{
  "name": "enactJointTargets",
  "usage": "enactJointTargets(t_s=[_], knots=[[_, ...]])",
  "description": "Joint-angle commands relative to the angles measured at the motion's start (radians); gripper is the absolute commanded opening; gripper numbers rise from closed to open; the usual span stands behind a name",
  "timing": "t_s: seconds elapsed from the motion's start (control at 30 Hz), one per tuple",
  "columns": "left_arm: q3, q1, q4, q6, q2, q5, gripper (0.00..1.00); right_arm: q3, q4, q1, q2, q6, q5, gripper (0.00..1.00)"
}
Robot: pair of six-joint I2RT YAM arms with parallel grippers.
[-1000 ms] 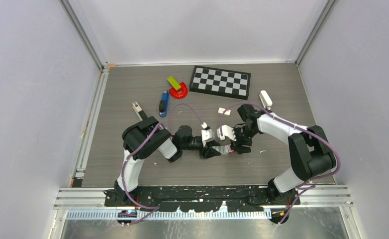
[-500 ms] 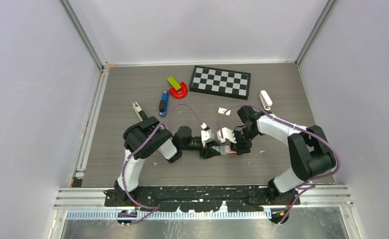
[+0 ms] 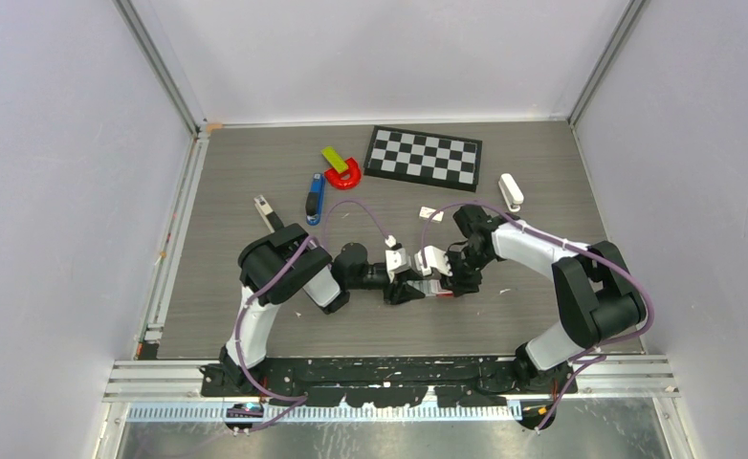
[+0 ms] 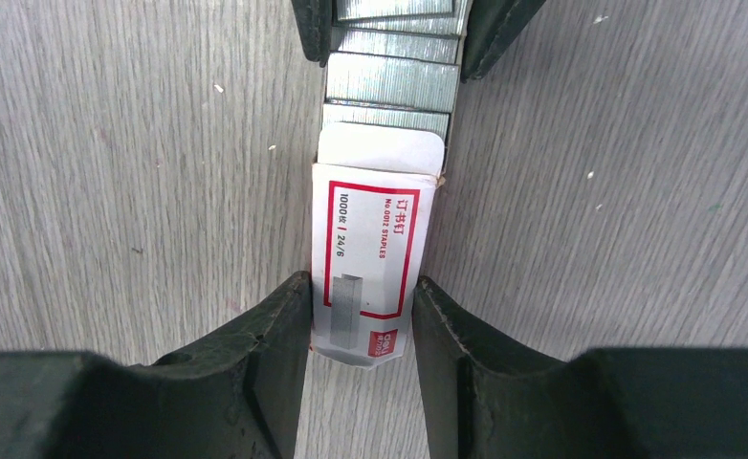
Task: Unload the staples from the stapler
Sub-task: Close the staple box at the center of the board.
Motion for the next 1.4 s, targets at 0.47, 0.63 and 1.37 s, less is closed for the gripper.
enactJointTargets(t_s=[0.47,0.63,1.37], knots=[[-0.004,-0.003,-0.027,-0.010,0.031,0.019,0.44,-0.008,0.069,0.013,-0.008,0.033,0.007,0.50],[-0.002,-0.003,-0.031,-0.007,0.030,0.011,0.44,-0.008,0.056,0.023,-0.006,0.020,-0.004,0.50],[-0.006,-0.019,-0.007,-0.014,0.040,-0.050,0.43,-0.007,0.087,0.054,0.001,0.057,0.012,0.48]])
